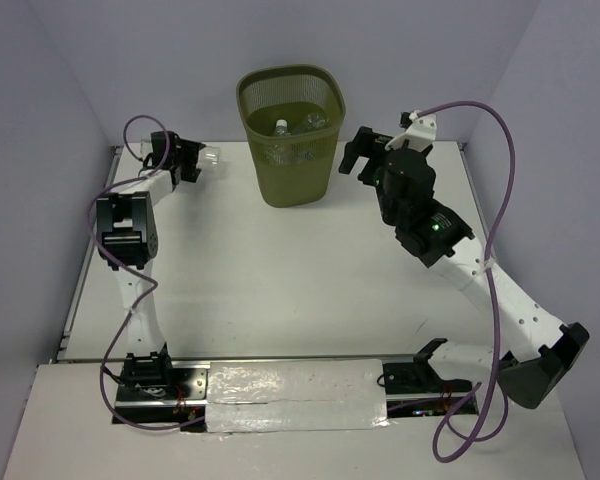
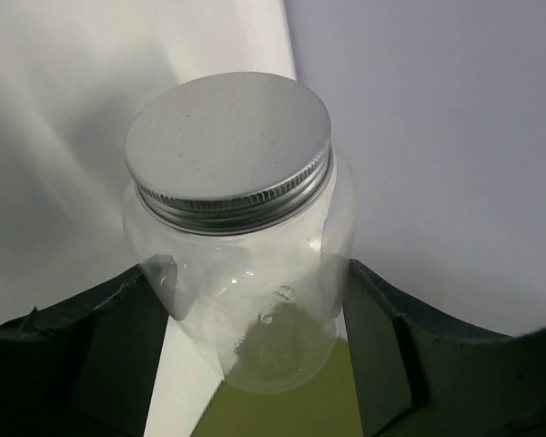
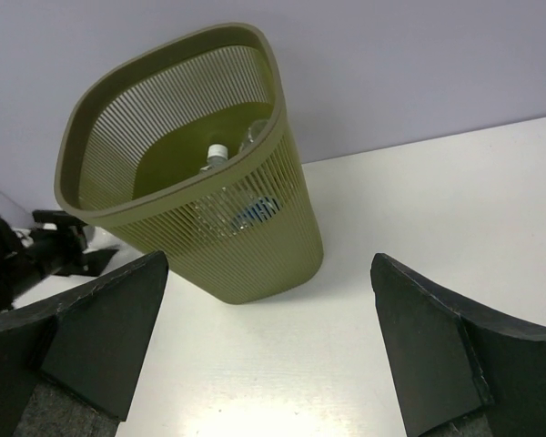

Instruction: Put the plastic bottles in the bin

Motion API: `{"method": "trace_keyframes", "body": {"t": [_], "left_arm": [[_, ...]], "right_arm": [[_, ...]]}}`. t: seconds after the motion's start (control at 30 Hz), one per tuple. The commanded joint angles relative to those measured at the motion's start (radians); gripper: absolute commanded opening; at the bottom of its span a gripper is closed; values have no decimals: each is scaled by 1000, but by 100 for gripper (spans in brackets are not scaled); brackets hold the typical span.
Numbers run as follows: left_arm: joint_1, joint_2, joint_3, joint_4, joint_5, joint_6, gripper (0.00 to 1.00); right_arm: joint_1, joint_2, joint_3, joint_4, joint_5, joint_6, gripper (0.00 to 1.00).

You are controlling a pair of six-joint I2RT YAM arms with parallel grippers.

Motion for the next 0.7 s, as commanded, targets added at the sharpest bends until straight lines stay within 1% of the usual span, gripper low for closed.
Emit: {"method": "trace_keyframes", "body": {"t": [0.0,0.03,0.1,0.13,0.2,0.23,0.3,0.33,0.37,0.4,0.43,0.47,0.5,0.53,0.6,0.67], "left_arm": [[-8,-225,-33,32,-1,202,65],[-9,-292,-29,-22,7,298,65],[-14,-351,20,-96,30,400,66],[-14,-408,38,-170,39,497,66],[-23,-459,72,-221,55,576,66],[-26,-506,103,-242,59,639,66],[-48,-541,134,-276,67,676,67],[-54,-554,179,-281,75,716,67],[-101,-549,218,-322,78,736,68],[-123,-534,323,-352,64,754,68],[-146,-488,388,-383,50,797,68],[-198,-456,452,-446,32,816,69],[-224,-389,579,-471,15,842,70],[-245,-356,644,-491,13,850,70],[-298,-283,759,-508,35,854,71],[-328,-270,757,-476,59,837,72]], "right_arm": [[8,-69,21,-21,17,21,99],[8,-78,10,-30,21,20,99],[11,-113,-7,-51,29,14,99],[13,-125,-27,-62,34,14,100],[13,-162,-44,-91,38,18,100],[14,-174,-64,-102,40,21,100],[14,-199,-84,-130,41,37,100],[14,-222,-100,-140,37,43,100],[16,-233,-105,-162,35,49,100],[16,-242,-110,-176,29,66,100],[14,-257,-114,-189,23,75,100],[17,-265,-117,-220,18,95,100],[17,-274,-121,-234,12,104,100],[19,-289,-125,-249,6,112,100],[22,-306,-133,-288,9,135,100],[27,-337,-147,-324,29,150,100]]}}
